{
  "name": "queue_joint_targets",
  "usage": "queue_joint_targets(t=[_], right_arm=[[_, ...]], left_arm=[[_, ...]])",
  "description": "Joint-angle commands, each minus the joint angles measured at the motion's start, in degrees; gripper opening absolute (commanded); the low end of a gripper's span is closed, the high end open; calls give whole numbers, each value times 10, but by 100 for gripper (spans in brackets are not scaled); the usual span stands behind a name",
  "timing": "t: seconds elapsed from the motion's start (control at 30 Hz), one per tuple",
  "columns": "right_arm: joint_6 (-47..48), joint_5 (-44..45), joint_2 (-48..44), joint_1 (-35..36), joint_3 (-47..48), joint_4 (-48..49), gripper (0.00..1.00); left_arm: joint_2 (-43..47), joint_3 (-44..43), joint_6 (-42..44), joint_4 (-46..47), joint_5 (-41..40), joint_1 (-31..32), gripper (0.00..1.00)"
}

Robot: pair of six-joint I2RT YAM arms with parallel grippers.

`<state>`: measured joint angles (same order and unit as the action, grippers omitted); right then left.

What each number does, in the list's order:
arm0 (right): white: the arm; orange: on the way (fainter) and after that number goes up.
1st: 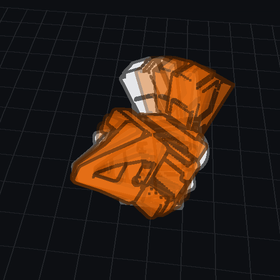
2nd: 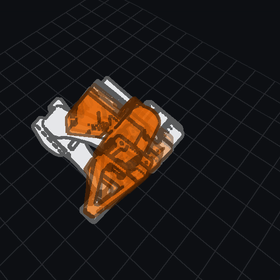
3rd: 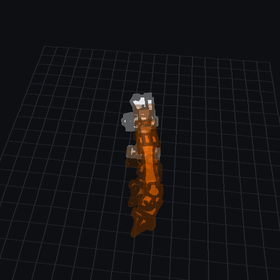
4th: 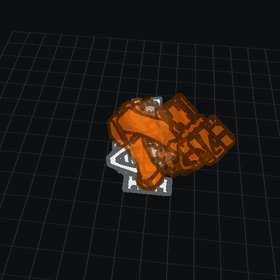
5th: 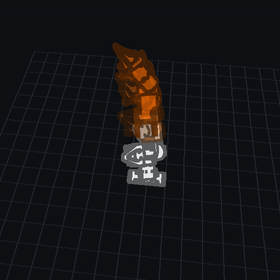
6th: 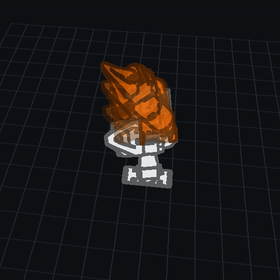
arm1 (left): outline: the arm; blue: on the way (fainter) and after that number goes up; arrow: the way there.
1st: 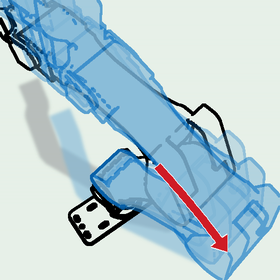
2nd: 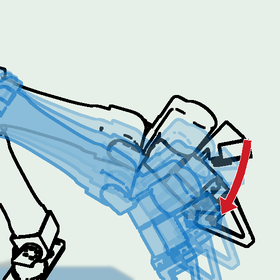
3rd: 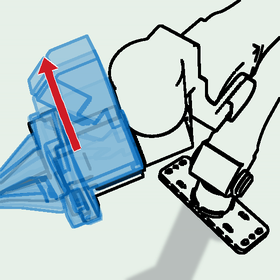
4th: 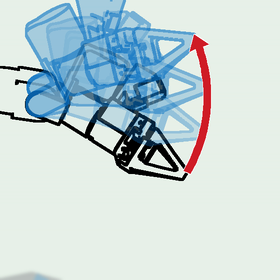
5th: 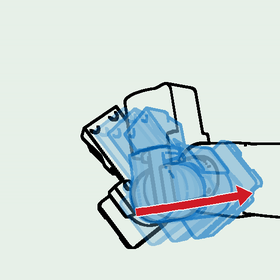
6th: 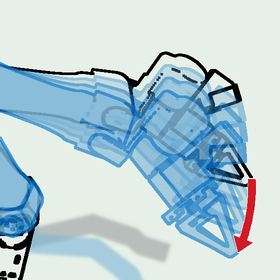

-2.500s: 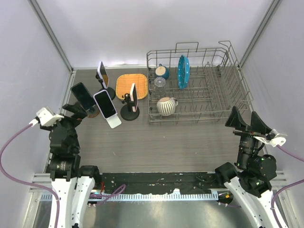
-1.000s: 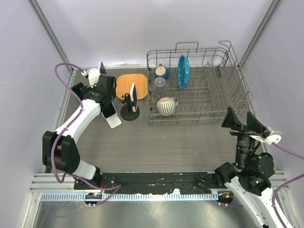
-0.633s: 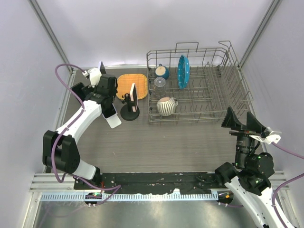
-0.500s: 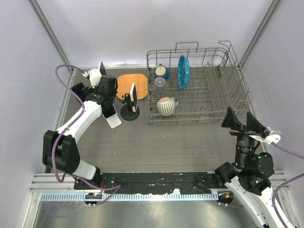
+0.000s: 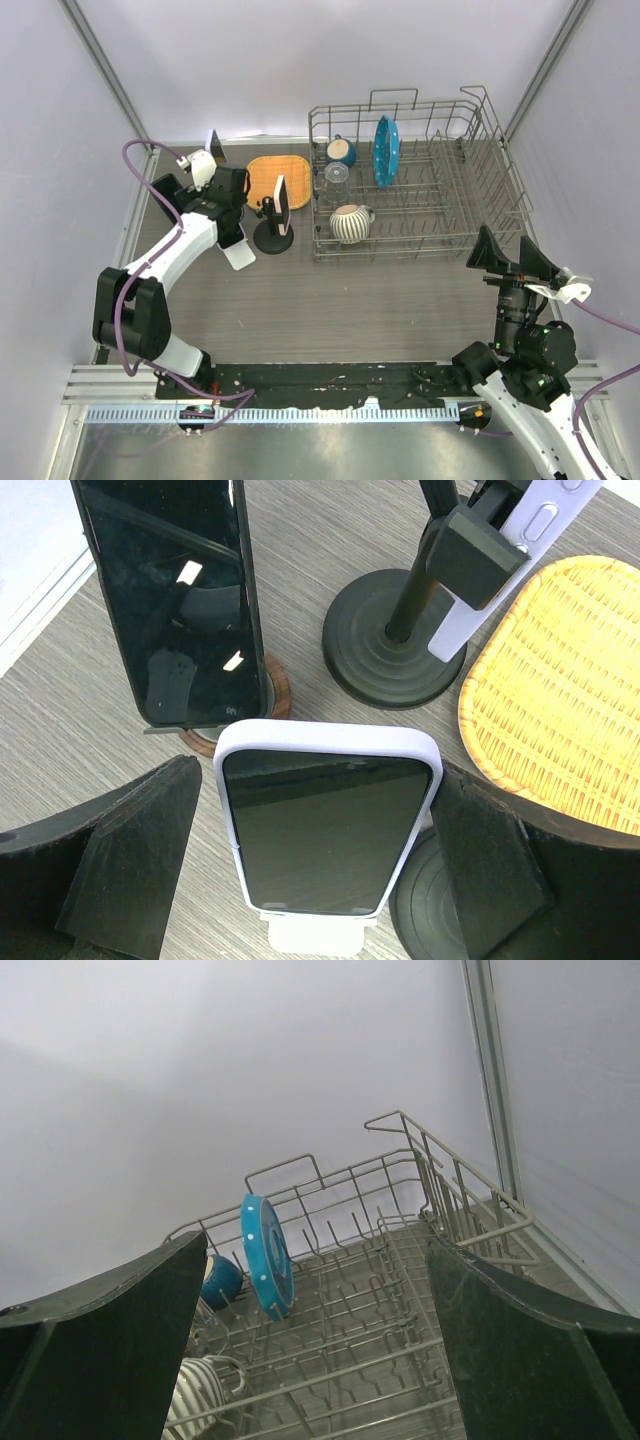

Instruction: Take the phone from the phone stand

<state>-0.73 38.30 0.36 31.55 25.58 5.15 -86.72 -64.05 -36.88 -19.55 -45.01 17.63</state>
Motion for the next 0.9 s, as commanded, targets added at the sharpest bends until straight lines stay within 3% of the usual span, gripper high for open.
queue_joint_targets(t=[0.0,0.17,0.87], right_arm=[[4,9,-2,4,2,24,96],[4,12,-2,4,2,23,96],[15,-16,-2,6,11,10,96]], left_arm=[[1,2,-13,31,-21,2,100],[1,4,-14,33,-17,1,96],[129,-32,-15,-30,37,1,25]])
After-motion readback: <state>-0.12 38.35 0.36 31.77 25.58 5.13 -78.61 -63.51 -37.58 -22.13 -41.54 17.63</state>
